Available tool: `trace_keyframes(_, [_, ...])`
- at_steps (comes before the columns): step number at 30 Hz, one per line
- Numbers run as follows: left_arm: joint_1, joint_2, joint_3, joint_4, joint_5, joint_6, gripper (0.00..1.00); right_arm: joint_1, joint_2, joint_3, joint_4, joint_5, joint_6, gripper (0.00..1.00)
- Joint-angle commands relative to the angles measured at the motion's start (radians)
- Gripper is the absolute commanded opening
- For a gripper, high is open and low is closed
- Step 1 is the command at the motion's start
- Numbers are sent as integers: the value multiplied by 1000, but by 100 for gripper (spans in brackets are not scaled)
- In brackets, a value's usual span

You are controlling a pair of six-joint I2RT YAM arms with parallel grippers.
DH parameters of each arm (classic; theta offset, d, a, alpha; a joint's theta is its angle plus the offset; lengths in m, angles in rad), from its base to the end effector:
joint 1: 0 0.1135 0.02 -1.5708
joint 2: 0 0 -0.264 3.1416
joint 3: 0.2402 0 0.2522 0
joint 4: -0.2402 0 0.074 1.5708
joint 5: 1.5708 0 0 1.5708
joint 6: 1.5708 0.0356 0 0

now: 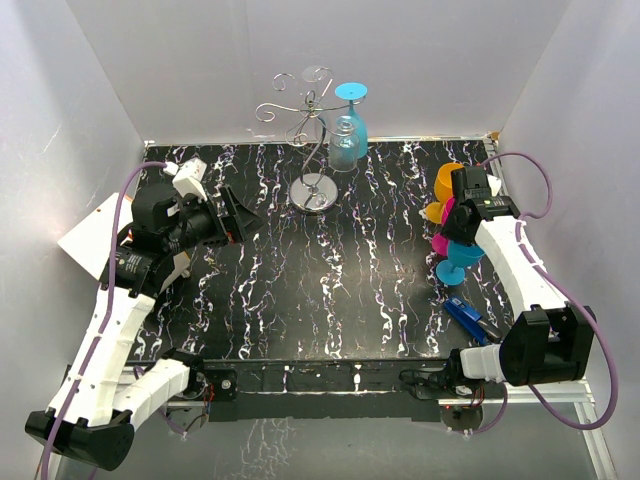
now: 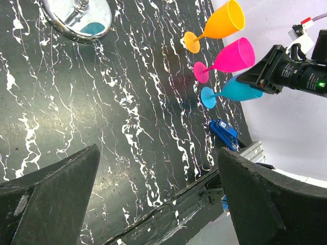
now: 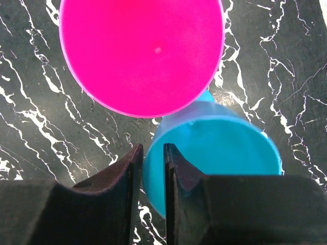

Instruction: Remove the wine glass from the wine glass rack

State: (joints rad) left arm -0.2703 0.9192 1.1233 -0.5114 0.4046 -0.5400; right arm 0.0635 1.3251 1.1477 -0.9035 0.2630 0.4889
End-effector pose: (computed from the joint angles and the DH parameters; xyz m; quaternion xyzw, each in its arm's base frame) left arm 0.1787 -0.0641 0.3995 0.0113 0.7993 -0.3770 0.4678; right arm 0.2586 0.0072 0.2898 0.2341 0.9334 -0.0568 0.2660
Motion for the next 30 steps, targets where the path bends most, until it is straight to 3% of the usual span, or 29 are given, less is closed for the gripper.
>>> trace_keyframes(1, [5,-19,-3,0,18,0,99,-6,-12,14,40,14,10,26])
trace_keyframes(4, [5,-20,6,-10,12,0,99,-6,-31,57,13,13,9,39])
trace_keyframes(9, [4,-19,27,-37,-5,2,99,-7,-118,138,-29,9,-9,72])
trace_keyframes(13, [5,-17,42,-54,-23,-1,99,-7,-226,182,7,-52,-101,88])
trace_keyframes(15, [4,-12,43,-56,-27,-10,99,-7,-286,167,71,-138,-159,89])
trace_keyframes(17, [4,-5,44,-53,-20,-24,99,-5,-333,117,146,-281,-181,98])
trace_keyframes(20, [5,-1,42,-35,10,-61,99,-6,-384,13,354,-656,-170,98])
trace_keyframes(23, [5,-8,29,-13,32,-103,99,-5,-382,-92,605,-946,-58,98])
trace_keyframes(27, [5,-21,7,8,42,-158,99,4,-299,-132,864,-1084,138,98])
trace_keyframes(30, [5,-30,-7,18,42,-188,99,47,-224,-93,914,-1047,138,98])
